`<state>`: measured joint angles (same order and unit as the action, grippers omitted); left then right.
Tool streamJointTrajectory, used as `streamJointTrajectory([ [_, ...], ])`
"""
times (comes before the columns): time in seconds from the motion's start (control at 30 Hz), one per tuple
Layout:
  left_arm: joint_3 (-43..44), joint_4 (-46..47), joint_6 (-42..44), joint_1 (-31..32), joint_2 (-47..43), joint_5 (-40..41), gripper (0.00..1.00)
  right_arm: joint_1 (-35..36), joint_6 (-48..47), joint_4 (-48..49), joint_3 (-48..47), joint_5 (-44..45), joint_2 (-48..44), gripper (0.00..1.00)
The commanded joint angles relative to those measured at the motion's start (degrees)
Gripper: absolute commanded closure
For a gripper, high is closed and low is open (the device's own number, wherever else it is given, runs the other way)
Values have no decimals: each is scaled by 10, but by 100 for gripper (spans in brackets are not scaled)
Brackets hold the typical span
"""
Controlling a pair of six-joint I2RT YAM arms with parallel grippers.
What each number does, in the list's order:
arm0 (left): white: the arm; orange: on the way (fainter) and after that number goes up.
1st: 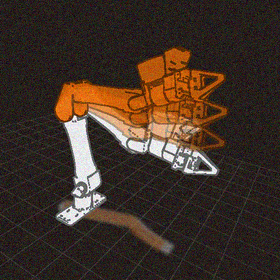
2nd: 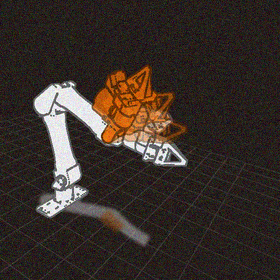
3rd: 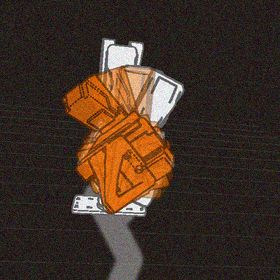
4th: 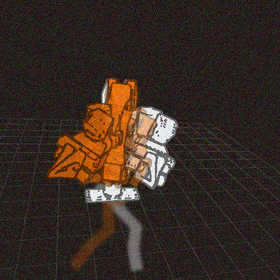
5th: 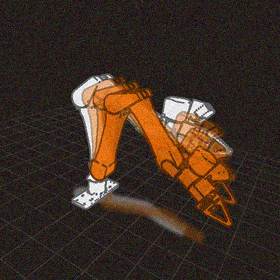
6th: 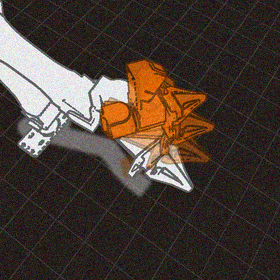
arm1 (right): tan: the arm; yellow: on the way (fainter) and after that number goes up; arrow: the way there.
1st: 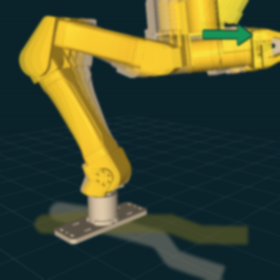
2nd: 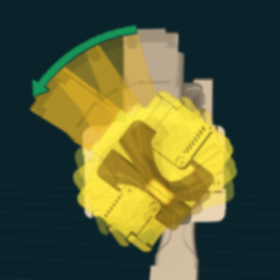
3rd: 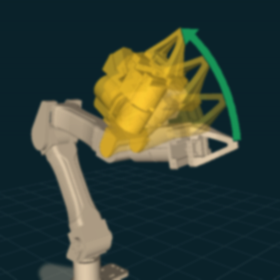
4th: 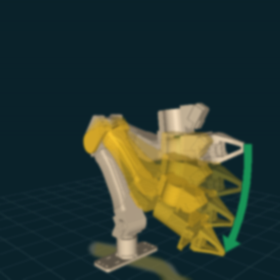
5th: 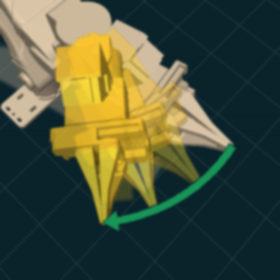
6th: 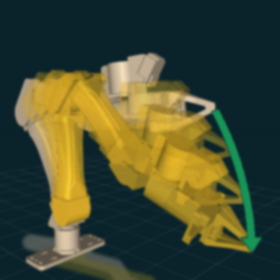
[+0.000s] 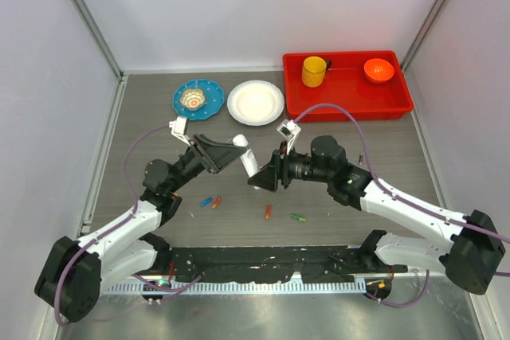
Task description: Load the batteries into the remote control
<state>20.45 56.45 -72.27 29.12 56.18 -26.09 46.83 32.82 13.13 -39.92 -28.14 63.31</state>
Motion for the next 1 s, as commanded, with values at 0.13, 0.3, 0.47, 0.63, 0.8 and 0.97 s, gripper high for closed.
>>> streamJointTrajectory([
  [0.13,54,-230,101,-1,-40,16,0,20,-196,-286,-95,223,-26,85],
  [0.3,67,-316,132,13,-42,107,4,56,-209,-326,-107,331,-10,85],
  [0.47,110,-396,179,86,-11,201,10,76,-193,-318,-107,360,0,87],
  [0.63,114,-384,175,117,17,216,18,96,-190,-323,-123,380,10,90],
  [0.8,108,-359,156,124,33,226,22,108,-183,-319,-127,387,20,93],
  [0.97,104,-338,147,127,45,222,37,117,-181,-317,-134,385,25,93],
])
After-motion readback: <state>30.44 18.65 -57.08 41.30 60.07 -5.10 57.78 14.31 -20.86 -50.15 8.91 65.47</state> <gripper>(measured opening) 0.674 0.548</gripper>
